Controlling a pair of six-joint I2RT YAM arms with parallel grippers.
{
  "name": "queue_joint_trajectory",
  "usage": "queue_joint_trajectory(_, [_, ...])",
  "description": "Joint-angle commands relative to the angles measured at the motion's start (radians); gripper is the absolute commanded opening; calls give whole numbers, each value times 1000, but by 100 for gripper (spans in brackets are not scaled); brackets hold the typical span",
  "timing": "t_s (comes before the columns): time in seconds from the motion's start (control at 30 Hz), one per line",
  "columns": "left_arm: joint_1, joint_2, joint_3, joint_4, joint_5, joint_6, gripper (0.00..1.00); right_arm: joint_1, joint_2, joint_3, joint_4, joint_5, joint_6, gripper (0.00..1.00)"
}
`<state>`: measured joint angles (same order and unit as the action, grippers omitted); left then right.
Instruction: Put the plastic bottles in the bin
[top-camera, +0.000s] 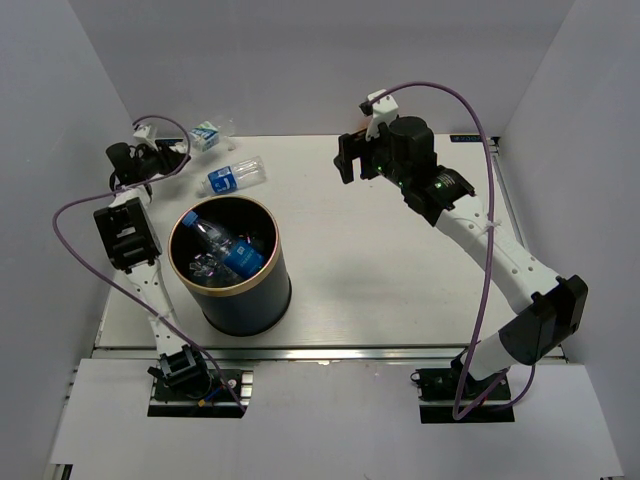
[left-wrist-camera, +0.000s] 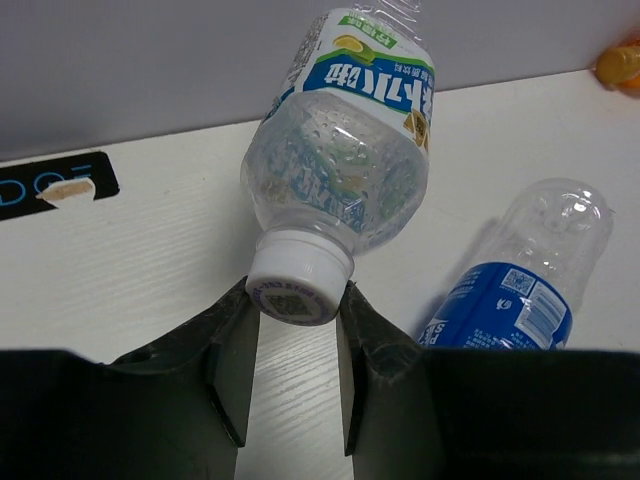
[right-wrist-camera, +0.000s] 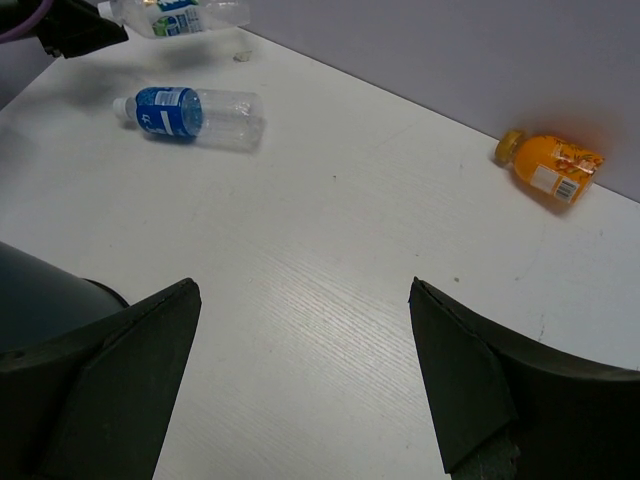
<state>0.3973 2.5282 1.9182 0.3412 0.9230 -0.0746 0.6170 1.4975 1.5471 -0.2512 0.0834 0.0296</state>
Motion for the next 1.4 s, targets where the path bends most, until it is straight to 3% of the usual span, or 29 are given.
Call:
queue_joint_trajectory(0.0, [6, -109, -4, 22, 7, -4, 0, -3, -16, -7, 59, 7, -8, 89])
queue_joint_trajectory(0.13, [14, -173, -71, 111, -1, -66, 0, -5, -23, -9, 55, 3, -2, 89])
queue_joint_trajectory(0.37, [20, -440, -287, 203, -183, -200, 0, -5, -63, -51, 75, -34, 7, 89])
queue_joint_trajectory(0.67, [17, -854, -507, 84, -349, -263, 0, -5, -129, -176, 159, -142, 62, 89])
queue_joint_trajectory(0.8, [17, -1040, -528, -51, -408, -278, 0, -3, -131, -176, 145, -215, 101, 89])
queue_joint_trajectory(0.87, [15, -1120, -521, -199, -423, -347, 0, -3, -151, -226, 164, -227, 121, 89])
queue_joint_trajectory(0.9, [12, -1184, -512, -352, -414, -365, 0, -3, -160, -254, 205, -241, 130, 89])
queue_joint_trajectory(1.03, [-93, -1394, -628, -505, -522, -496, 0, -3, -194, -347, 276, -284, 171, 89])
queue_joint_trajectory(1.2, [-158, -1650, -674, -759, -633, -484, 0, -3, -224, -383, 267, -327, 156, 89])
queue_joint_trajectory(1.37, [-158, -1732, -599, -1006, -521, -467, 0, -3, -289, -412, 253, -283, 130, 89])
